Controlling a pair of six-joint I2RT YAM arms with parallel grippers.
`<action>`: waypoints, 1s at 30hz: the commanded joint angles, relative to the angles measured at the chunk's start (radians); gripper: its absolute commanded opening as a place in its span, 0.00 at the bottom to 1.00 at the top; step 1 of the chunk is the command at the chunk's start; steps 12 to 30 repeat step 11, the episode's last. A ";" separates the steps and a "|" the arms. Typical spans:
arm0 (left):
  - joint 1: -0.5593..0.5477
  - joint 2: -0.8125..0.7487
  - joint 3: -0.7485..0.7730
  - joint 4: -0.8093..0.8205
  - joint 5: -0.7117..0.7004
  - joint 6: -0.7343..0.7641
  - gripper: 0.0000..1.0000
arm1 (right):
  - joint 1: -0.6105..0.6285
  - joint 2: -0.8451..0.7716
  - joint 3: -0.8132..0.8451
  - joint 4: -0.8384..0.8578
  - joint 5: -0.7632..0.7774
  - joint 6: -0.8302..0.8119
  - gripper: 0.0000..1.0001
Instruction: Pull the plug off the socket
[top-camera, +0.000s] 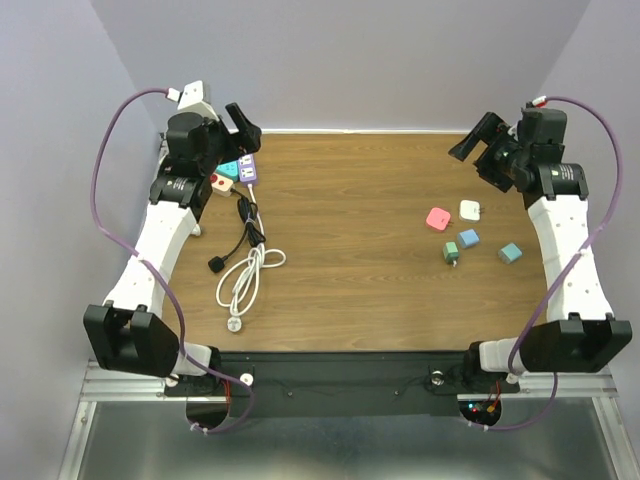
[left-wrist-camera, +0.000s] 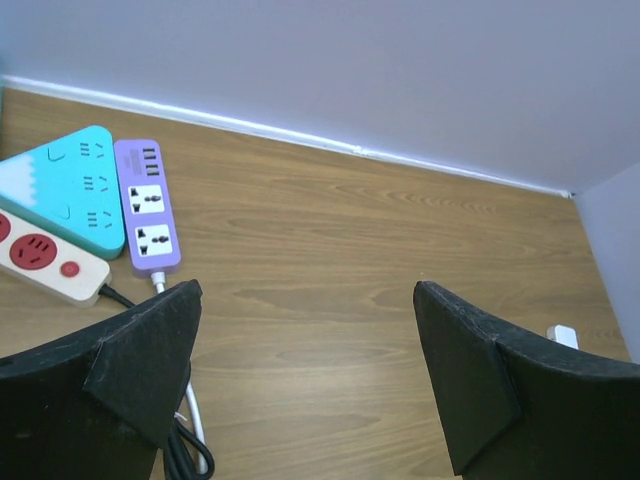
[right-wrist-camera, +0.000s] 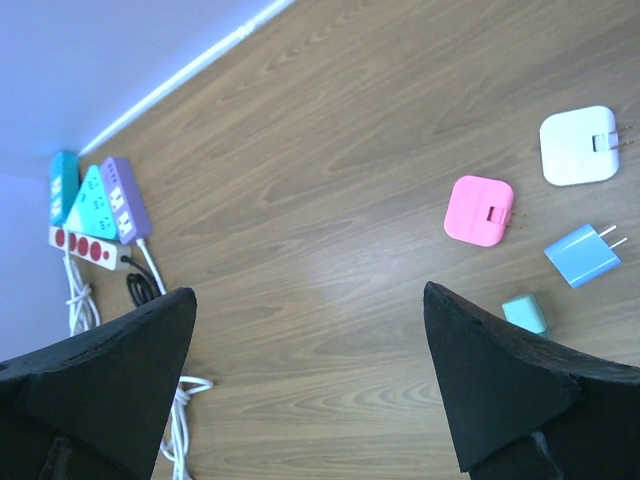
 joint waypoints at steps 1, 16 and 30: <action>-0.005 -0.109 -0.005 0.166 0.021 0.002 0.99 | -0.005 -0.076 -0.017 0.066 0.007 0.019 1.00; -0.005 -0.207 -0.107 0.254 0.026 0.037 0.99 | -0.005 -0.245 -0.118 0.085 0.062 0.053 1.00; -0.005 -0.207 -0.107 0.254 0.026 0.037 0.99 | -0.005 -0.245 -0.118 0.085 0.062 0.053 1.00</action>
